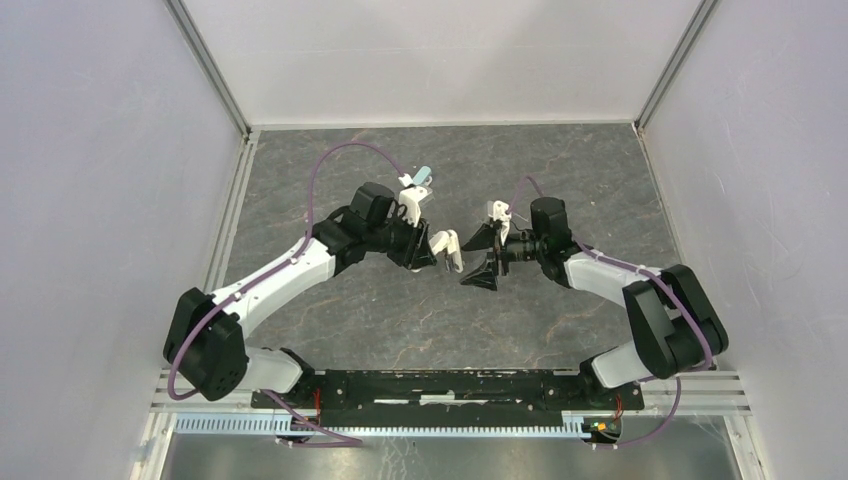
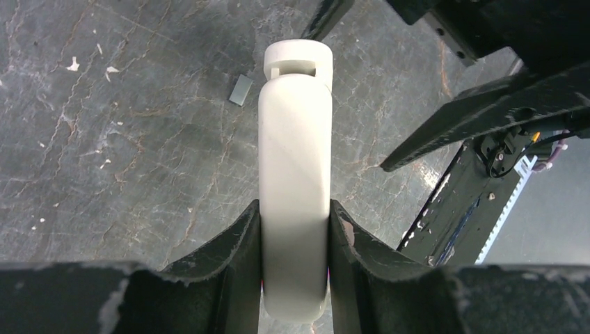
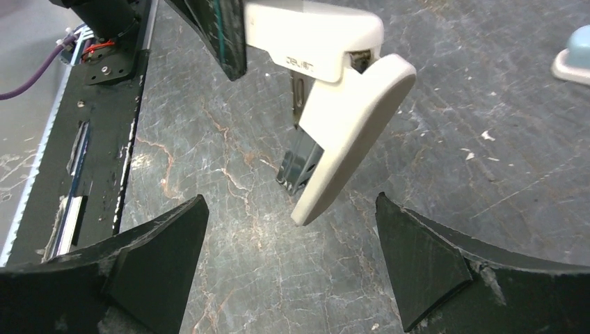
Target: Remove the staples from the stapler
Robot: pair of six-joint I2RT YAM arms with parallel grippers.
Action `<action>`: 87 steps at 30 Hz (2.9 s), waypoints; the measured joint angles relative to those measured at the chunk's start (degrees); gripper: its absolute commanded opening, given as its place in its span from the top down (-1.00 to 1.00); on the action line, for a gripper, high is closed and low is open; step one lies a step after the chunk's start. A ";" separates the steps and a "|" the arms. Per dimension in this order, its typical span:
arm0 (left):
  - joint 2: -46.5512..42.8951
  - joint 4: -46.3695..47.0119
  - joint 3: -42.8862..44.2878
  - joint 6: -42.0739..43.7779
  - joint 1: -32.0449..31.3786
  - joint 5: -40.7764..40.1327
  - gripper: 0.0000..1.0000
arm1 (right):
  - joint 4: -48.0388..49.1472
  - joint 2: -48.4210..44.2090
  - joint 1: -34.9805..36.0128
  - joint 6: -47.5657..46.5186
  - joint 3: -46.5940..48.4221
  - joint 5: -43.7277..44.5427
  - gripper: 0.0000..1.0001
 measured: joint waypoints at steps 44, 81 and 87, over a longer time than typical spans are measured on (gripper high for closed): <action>-5.81 9.55 -10.49 28.98 -10.86 -13.44 0.96 | -30.42 -0.59 7.23 -37.94 10.64 22.38 0.81; -0.28 15.04 -13.00 27.17 -14.69 -16.79 0.96 | -39.04 4.96 3.67 -49.59 11.96 16.68 0.37; -10.88 15.17 -15.43 22.03 -12.57 -13.14 0.96 | -45.90 2.05 1.53 -46.99 15.21 10.19 -0.85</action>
